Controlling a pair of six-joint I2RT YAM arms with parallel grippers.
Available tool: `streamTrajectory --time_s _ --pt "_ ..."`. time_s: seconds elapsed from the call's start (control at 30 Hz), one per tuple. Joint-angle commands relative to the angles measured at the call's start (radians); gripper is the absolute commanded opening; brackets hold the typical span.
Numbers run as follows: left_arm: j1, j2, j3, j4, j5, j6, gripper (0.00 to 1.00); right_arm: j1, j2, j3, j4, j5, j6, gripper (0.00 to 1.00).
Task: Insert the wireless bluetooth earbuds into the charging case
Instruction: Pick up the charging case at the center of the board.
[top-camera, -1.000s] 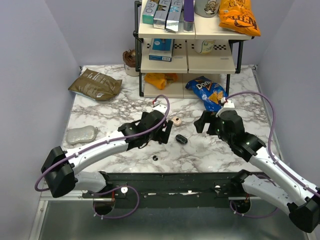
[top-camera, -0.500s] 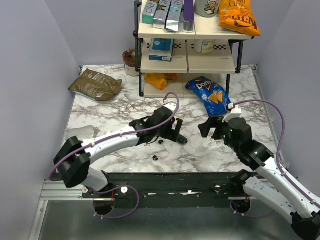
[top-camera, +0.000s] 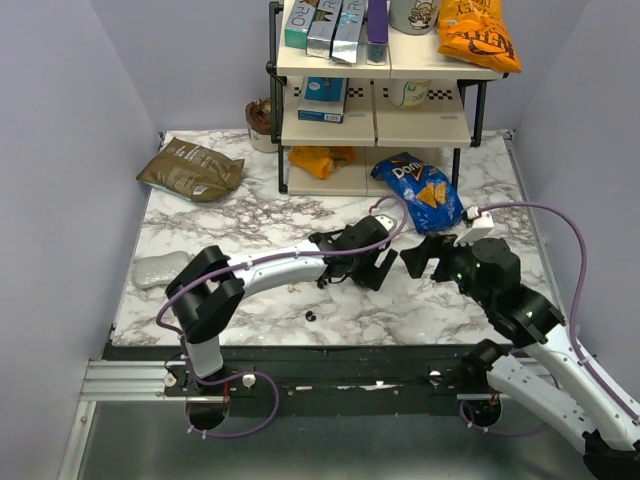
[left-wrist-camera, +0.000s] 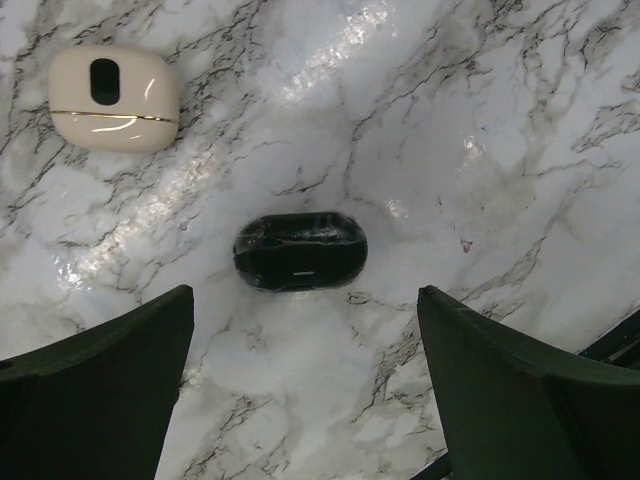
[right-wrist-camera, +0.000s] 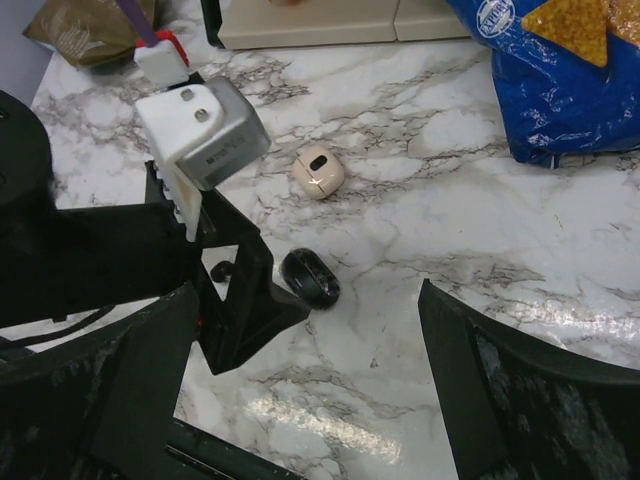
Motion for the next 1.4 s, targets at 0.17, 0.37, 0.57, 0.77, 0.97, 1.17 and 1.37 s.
streamTrajectory --time_s 0.17,0.37,0.57,0.77,0.97,1.17,1.37 --pt "-0.025 0.123 0.055 -0.069 -0.044 0.006 0.99 0.006 -0.014 0.025 -0.063 -0.028 -0.016 1.00" --pt "-0.025 0.157 0.061 -0.055 -0.049 0.006 0.97 0.005 -0.025 0.029 -0.079 -0.022 -0.016 1.00" --pt "-0.023 0.180 0.067 -0.037 -0.061 0.006 0.97 0.005 -0.028 0.029 -0.086 -0.015 -0.017 1.00" --pt "-0.025 0.208 0.079 -0.034 -0.055 0.012 0.98 0.005 -0.026 0.025 -0.089 -0.006 -0.019 1.00" --pt "-0.025 0.220 0.078 -0.035 -0.055 0.024 0.97 0.005 -0.028 0.020 -0.091 -0.002 -0.020 1.00" --pt "-0.026 0.211 0.064 -0.037 -0.054 0.039 0.80 0.005 -0.034 0.020 -0.095 0.004 -0.019 1.00" --pt "-0.026 0.186 0.030 -0.017 -0.048 0.044 0.63 0.005 -0.040 0.026 -0.103 0.006 -0.016 1.00"
